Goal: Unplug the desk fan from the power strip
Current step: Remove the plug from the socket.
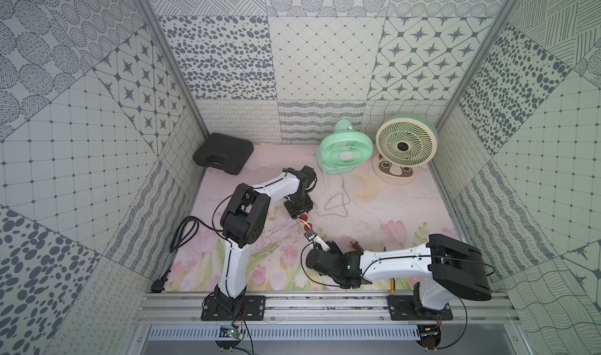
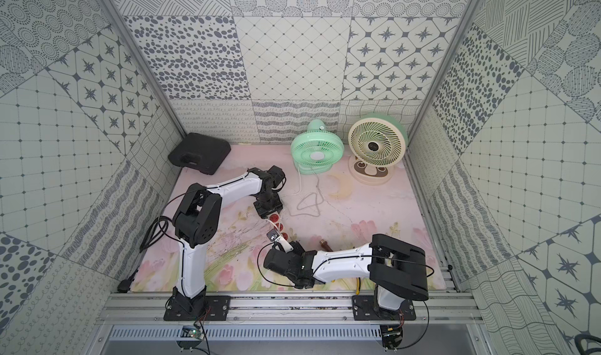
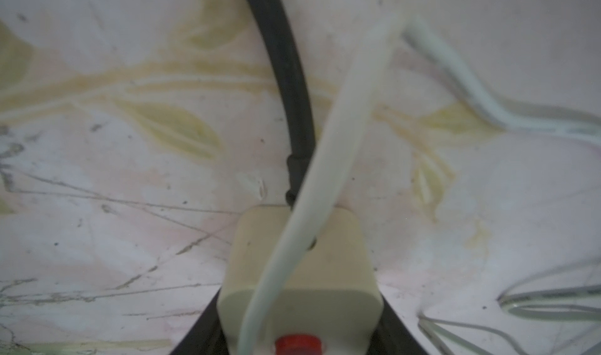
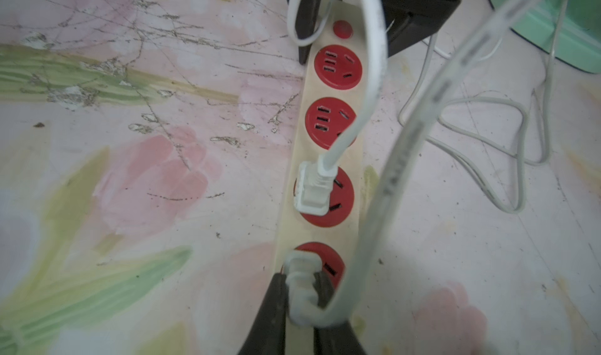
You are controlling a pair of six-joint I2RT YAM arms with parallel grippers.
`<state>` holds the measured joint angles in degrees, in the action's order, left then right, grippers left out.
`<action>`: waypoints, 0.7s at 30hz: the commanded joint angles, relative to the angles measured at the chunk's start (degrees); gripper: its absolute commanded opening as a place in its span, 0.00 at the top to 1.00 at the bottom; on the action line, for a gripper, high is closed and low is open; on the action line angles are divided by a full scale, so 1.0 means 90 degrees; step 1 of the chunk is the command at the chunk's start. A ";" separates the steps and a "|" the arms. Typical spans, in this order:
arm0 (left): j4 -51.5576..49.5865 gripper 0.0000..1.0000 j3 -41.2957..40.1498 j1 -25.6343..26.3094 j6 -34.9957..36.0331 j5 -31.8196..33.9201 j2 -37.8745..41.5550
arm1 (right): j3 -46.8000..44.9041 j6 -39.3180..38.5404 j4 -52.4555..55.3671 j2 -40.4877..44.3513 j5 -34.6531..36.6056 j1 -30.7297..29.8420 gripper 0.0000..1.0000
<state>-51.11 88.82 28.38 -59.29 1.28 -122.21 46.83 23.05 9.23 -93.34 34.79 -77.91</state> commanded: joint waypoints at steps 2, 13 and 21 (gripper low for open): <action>-0.0893 1.00 -0.0356 -0.0103 -0.0444 0.0728 -0.0448 | 0.0329 -0.0432 -0.0400 -0.0067 -0.0115 -0.0259 1.00; -0.0903 1.00 -0.0341 -0.0105 -0.0423 0.0720 -0.0440 | 0.0206 -0.0224 -0.0427 0.0178 -0.0206 -0.0176 1.00; -0.0908 1.00 -0.0347 -0.0112 -0.0404 0.0728 -0.0406 | -0.0438 0.0372 -0.1045 0.0839 -0.1070 0.0352 1.00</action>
<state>-51.05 88.82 28.38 -59.57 1.30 -122.19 44.29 24.08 6.96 -90.35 30.50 -75.37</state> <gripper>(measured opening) 0.518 0.164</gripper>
